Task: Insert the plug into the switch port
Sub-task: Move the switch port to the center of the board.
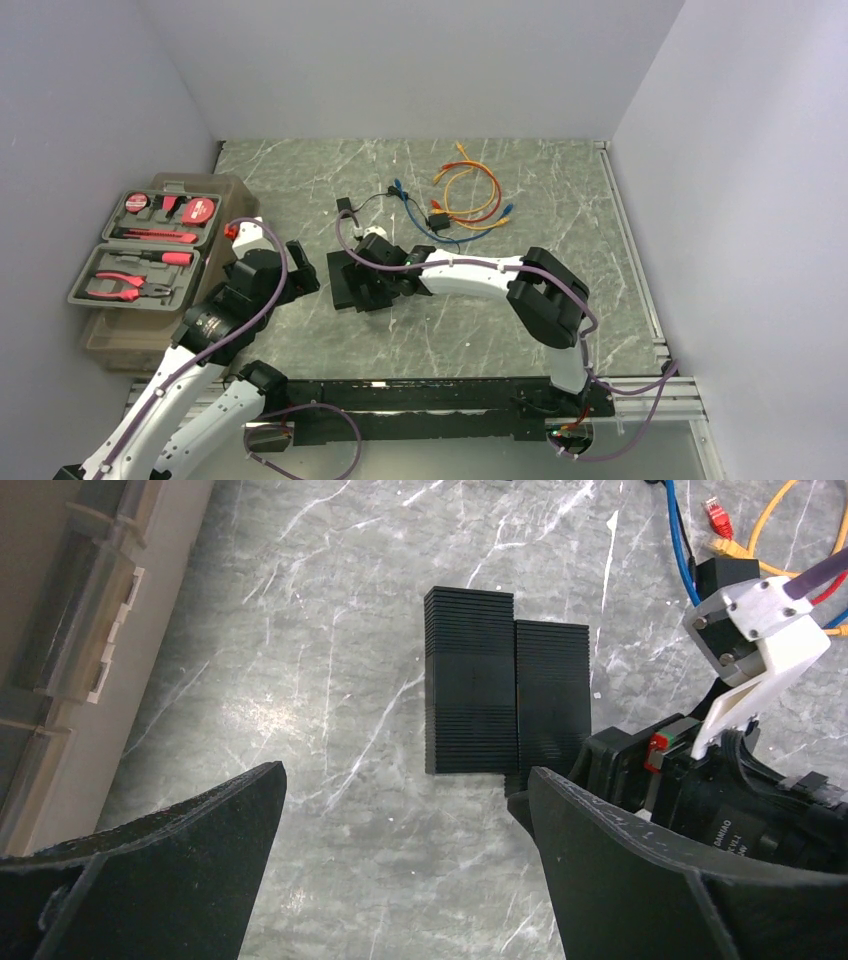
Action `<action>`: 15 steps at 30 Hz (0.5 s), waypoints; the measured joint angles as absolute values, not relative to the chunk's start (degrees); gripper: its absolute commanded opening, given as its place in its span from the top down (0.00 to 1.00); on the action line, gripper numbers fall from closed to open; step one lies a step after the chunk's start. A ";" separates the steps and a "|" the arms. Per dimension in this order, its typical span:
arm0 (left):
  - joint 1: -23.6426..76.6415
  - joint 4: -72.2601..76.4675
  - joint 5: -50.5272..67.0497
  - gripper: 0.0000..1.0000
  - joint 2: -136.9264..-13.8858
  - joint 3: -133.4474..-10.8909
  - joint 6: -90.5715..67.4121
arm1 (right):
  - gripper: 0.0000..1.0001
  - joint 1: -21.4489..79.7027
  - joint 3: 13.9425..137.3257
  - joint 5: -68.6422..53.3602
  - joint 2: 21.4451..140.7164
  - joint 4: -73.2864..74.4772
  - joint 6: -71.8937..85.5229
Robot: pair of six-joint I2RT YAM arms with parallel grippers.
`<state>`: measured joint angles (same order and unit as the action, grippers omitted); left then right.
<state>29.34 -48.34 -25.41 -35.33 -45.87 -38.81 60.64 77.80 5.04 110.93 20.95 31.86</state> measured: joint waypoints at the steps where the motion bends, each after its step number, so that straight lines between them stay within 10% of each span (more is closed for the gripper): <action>1: 29.34 -48.36 -25.41 0.01 -35.33 -45.87 -38.81 | 0.01 60.80 77.95 5.10 111.20 20.97 31.99; 15: 29.34 -48.34 -25.45 0.01 -34.65 -45.84 -38.79 | 0.03 61.45 78.06 7.49 113.32 22.72 33.82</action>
<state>29.34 -48.34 -25.45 -34.65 -45.84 -38.79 61.45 78.06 7.49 113.32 22.72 33.82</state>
